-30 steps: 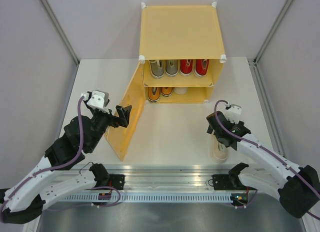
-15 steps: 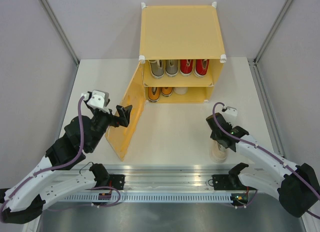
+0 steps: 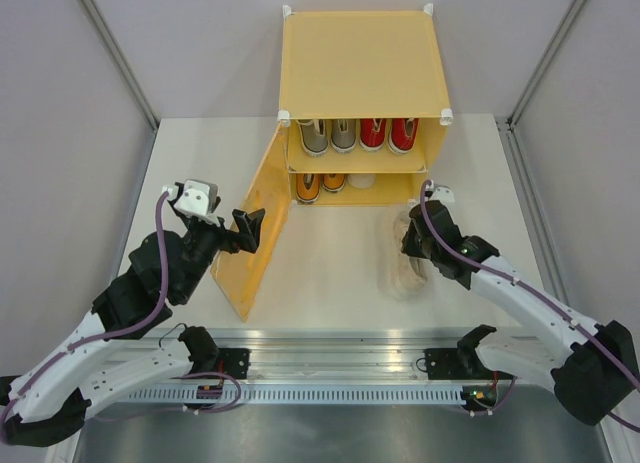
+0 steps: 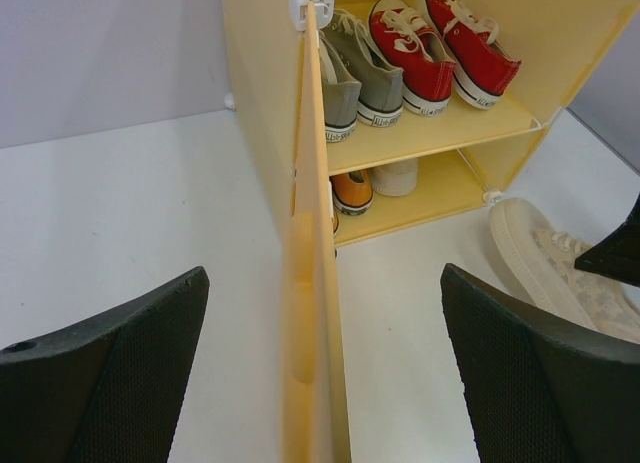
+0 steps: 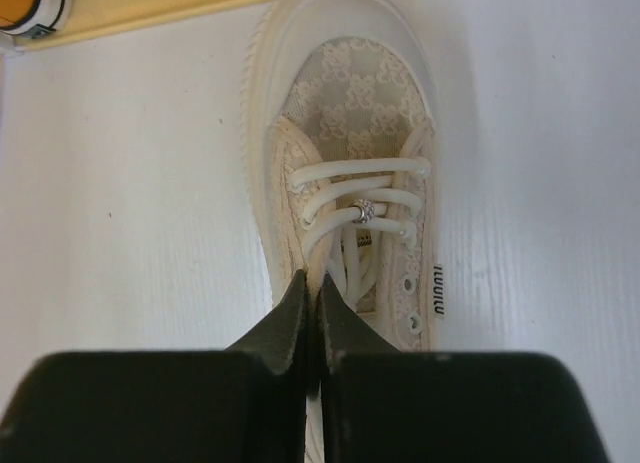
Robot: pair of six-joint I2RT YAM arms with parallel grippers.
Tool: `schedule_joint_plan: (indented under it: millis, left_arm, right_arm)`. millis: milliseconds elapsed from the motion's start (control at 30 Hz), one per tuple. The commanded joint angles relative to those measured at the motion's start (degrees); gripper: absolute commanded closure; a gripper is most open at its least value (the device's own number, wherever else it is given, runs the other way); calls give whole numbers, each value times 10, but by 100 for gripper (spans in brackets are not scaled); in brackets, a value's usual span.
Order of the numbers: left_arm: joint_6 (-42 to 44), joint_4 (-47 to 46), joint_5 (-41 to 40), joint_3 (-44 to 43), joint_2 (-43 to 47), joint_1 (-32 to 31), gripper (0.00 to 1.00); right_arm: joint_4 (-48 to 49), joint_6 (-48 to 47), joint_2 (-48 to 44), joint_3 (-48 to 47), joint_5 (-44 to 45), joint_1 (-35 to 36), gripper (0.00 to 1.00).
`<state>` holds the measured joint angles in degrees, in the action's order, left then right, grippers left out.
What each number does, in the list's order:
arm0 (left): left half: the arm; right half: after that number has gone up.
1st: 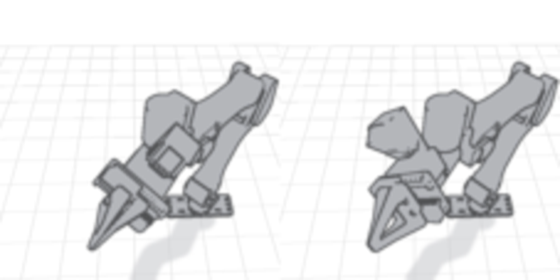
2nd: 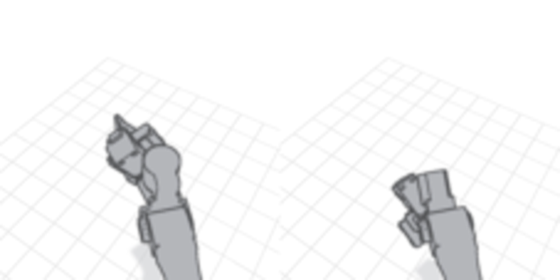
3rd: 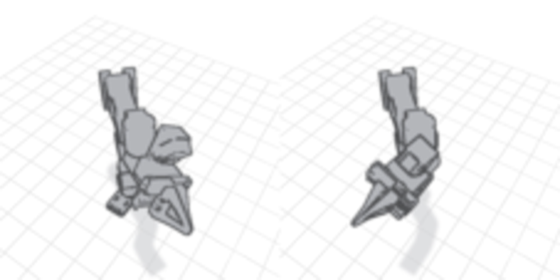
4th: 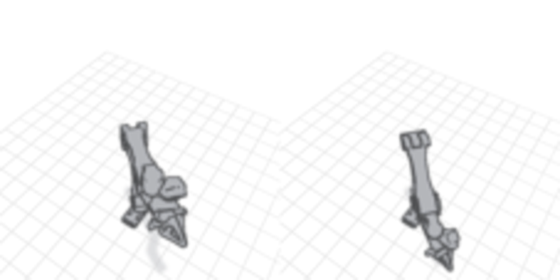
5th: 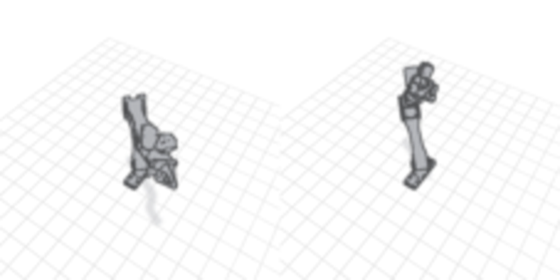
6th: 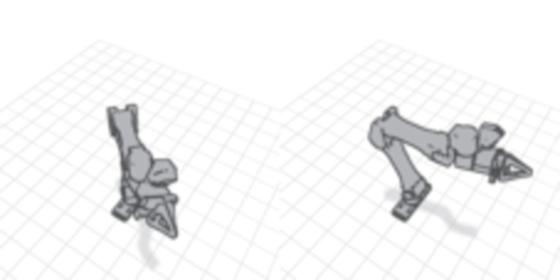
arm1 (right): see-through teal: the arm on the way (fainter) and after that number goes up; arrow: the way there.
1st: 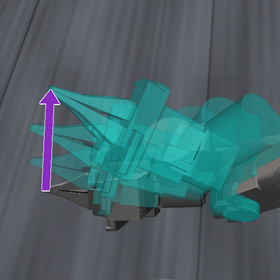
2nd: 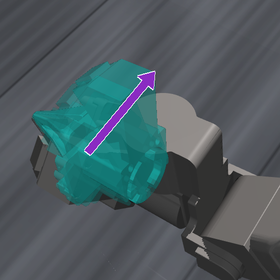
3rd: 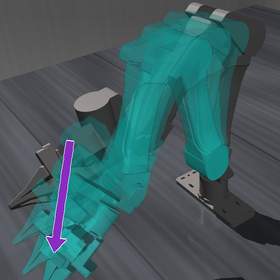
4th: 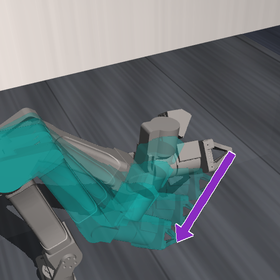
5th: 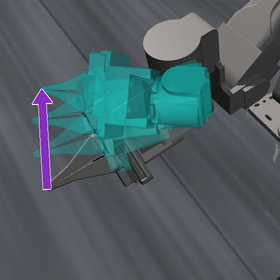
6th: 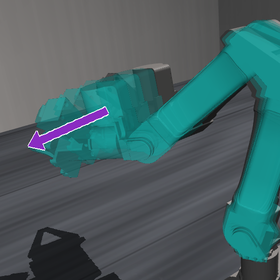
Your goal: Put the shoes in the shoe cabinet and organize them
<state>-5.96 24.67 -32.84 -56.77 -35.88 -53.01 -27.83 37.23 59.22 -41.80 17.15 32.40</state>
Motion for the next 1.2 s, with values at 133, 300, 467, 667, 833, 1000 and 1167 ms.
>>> schedule_joint_plan:
  millis: [133, 300, 467, 667, 833, 1000, 1167]
  left_arm:
    - [-11, 50, -6, 27, -14, 0, 2]
    - [-11, 51, -6, 27, -17, 0, 2]
    - [-9, 51, -6, 28, -17, 0, 2]
    - [-10, 51, 4, 28, -17, 0, 2]
    - [-10, 51, 10, 28, -18, 0, 2]
    - [-10, 50, 13, 28, -16, -1, 2]
    - [-9, 50, 14, 28, -17, 0, 2]
  right_arm:
    - [146, -46, 99, -84, 23, -1, 99]
    - [177, -68, 184, -142, 77, -4, 99]
    - [190, -78, 248, -194, 135, -16, 99]
    - [241, -86, 285, -204, 182, -16, 99]
    - [257, -108, 329, -233, 185, -30, 99]
    - [270, -113, 361, -252, 187, -48, 99]
    - [291, -126, 382, -260, 184, -59, 99]
